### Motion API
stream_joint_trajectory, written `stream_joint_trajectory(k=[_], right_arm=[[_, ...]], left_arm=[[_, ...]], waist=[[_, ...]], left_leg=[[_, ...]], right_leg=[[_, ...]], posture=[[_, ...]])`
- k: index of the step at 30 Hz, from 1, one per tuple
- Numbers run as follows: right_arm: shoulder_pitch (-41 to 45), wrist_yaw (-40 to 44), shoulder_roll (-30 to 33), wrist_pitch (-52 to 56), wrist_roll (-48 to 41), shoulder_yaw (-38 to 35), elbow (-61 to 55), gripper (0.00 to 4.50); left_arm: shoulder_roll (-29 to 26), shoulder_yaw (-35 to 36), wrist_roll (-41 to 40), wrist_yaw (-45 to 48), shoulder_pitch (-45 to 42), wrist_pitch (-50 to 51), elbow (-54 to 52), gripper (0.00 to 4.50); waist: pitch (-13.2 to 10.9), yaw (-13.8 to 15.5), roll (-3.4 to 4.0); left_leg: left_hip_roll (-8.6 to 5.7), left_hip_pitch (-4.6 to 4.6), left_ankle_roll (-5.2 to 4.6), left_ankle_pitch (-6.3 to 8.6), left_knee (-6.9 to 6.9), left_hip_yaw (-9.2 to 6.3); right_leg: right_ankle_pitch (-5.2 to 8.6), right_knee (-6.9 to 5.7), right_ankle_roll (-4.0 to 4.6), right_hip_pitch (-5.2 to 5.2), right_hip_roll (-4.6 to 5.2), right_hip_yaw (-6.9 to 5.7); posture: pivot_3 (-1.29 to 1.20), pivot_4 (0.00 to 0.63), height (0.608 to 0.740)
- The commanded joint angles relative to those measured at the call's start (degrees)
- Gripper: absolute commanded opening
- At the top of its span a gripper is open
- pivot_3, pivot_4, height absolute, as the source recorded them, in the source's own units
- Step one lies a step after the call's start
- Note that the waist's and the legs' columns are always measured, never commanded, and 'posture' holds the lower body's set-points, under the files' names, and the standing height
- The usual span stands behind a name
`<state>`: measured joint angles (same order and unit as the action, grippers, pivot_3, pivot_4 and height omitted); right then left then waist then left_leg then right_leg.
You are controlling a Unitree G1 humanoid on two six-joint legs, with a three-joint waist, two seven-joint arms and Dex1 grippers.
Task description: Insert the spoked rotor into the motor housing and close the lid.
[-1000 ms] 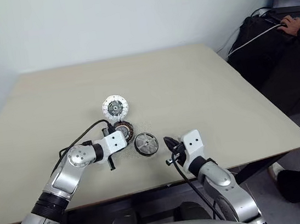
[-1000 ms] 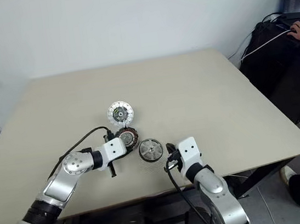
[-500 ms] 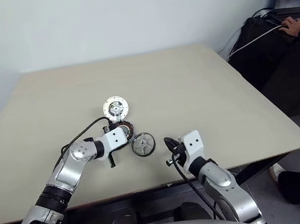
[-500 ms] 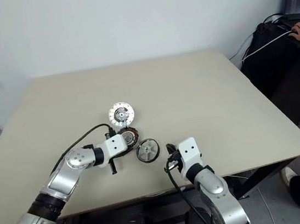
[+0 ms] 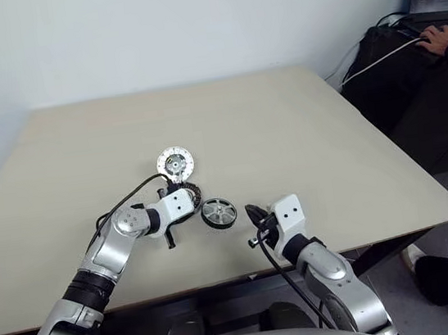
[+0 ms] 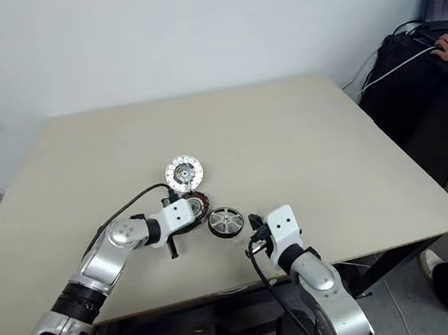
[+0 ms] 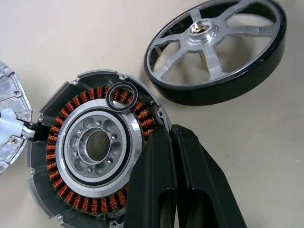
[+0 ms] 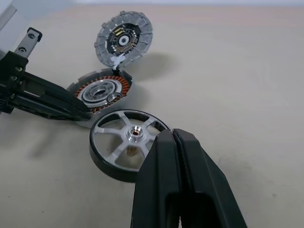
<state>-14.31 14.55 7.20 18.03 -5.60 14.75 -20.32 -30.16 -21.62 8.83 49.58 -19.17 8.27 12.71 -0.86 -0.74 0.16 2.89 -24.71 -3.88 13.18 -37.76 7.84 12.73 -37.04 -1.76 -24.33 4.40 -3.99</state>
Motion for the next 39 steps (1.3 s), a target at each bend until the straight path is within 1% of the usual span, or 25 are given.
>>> stream_joint_trajectory(k=[1, 15, 18, 24, 27, 29, 30, 35, 36, 37, 38, 39], right_arm=[[0.57, -0.42, -0.2, -0.59, -0.16, -0.6, -2.11, 0.07], [0.83, -0.17, -0.19, -0.49, -0.31, -0.69, -1.92, 0.07], [0.86, -0.15, -0.15, -0.47, -0.29, -0.68, -1.93, 0.07], [0.85, -0.19, -0.12, -0.4, -0.29, -0.74, -2.02, 0.07], [0.77, -0.28, -0.1, -0.37, -0.24, -0.76, -2.11, 0.07], [0.62, -0.33, -0.05, -0.31, -0.24, -0.8, -2.31, 0.07], [0.57, -0.35, -0.03, -0.28, -0.24, -0.83, -2.38, 0.07], [0.36, -0.19, 0.2, -0.07, -0.41, -1.01, -2.65, 0.07], [0.48, -0.03, 0.28, 0.04, -0.45, -1.01, -2.61, 0.07], [0.62, 0.16, 0.41, 0.16, -0.49, -1.01, -2.57, 0.07], [0.79, 0.35, 0.54, 0.29, -0.51, -1.0, -2.51, 0.07], [1.05, 0.55, 0.66, 0.49, -0.54, -0.98, -2.4, 0.07]], left_arm=[[-0.33, 1.72, -1.32, 1.52, -2.91, -1.22, -2.89, 0.03], [-1.41, 2.07, -0.53, 2.1, -1.94, -0.17, -3.43, 0.03], [-1.44, 2.1, -0.46, 2.07, -1.82, 0.22, -3.53, 0.67], [-1.52, 2.44, -0.34, 1.47, -1.64, 0.54, -3.92, 2.6], [-1.86, 3.53, -0.52, 0.24, -0.97, 0.56, -4.79, 3.64], [-2.55, 4.56, -0.96, -0.47, 0.28, 0.87, -6.27, 4.27], [-2.92, 5.21, -1.26, -0.91, 1.05, 1.18, -7.09, 4.49], [-4.25, 9.99, -4.04, -2.61, 5.93, 3.22, -12.71, 4.49], [-4.46, 11.22, -5.34, -2.49, 7.21, 3.97, -14.47, 4.18], [-4.6, 12.49, -6.54, -2.52, 8.5, 4.82, -16.14, 4.08], [-4.68, 13.66, -7.44, -2.74, 9.7, 5.61, -17.65, 3.89], [-4.66, 14.96, -8.28, -3.27, 11.14, 6.42, -19.19, 3.45]], waist=[[0.0, -0.04, 0.0], [0.0, -0.05, 0.0], [0.01, -0.05, 0.0], [0.01, -0.04, 0.0], [0.01, -0.04, 0.0], [0.01, -0.06, 0.0], [0.01, -0.15, 0.0], [0.01, -0.51, 0.01], [0.01, -0.51, 0.01], [0.01, -0.52, 0.01], [0.02, -0.46, 0.0], [0.02, -0.46, 0.0]], left_leg=[[0.0, 0.0, -0.01, 0.0, -0.01, 0.0], [0.03, 0.0, -0.02, 0.01, -0.06, 0.0], [0.03, 0.0, -0.02, 0.01, -0.08, -0.01], [0.04, 0.02, -0.02, 0.01, -0.12, -0.01], [0.04, 0.02, -0.02, 0.01, -0.13, -0.02], [0.05, 0.02, -0.02, 0.01, -0.13, -0.02], [0.06, 0.02, -0.01, 0.01, -0.13, -0.02], [0.12, 0.02, 0.0, 0.01, -0.1, -0.02], [0.12, 0.02, 0.0, 0.01, -0.11, -0.02], [0.13, 0.02, 0.0, 0.01, -0.11, -0.02], [0.12, 0.02, 0.0, 0.01, -0.11, -0.02], [0.12, 0.03, 0.0, 0.01, -0.12, -0.02]], right_leg=[[0.0, 0.0, 0.0, 0.0, 0.0, 0.0], [0.0, -0.05, 0.0, 0.0, -0.01, 0.0], [0.0, -0.06, 0.0, 0.0, -0.01, 0.0], [0.0, -0.11, 0.0, 0.02, 0.0, 0.01], [0.0, -0.13, 0.0, 0.02, 0.01, 0.0], [0.0, -0.13, 0.0, 0.01, 0.03, 0.0], [0.0, -0.13, 0.0, 0.01, 0.04, 0.01], [0.0, -0.13, 0.01, -0.01, 0.14, 0.02], [-0.01, -0.13, 0.01, -0.01, 0.15, 0.02], [-0.01, -0.13, 0.02, -0.01, 0.15, 0.02], [-0.01, -0.13, 0.02, -0.01, 0.17, 0.02], [-0.01, -0.13, 0.02, 0.0, 0.2, 0.02]], posture=[[0.0, 0.0, 0.74], [0.0, 0.0, 0.74], [0.0, 0.0, 0.74], [0.0, 0.0, 0.74], [0.0, 0.0, 0.74], [0.0, 0.0, 0.74], [0.0, 0.0, 0.74], [0.0, 0.0, 0.74], [0.0, 0.0, 0.74], [0.0, 0.0, 0.74], [0.0, 0.0, 0.74], [0.0, 0.0, 0.74]])
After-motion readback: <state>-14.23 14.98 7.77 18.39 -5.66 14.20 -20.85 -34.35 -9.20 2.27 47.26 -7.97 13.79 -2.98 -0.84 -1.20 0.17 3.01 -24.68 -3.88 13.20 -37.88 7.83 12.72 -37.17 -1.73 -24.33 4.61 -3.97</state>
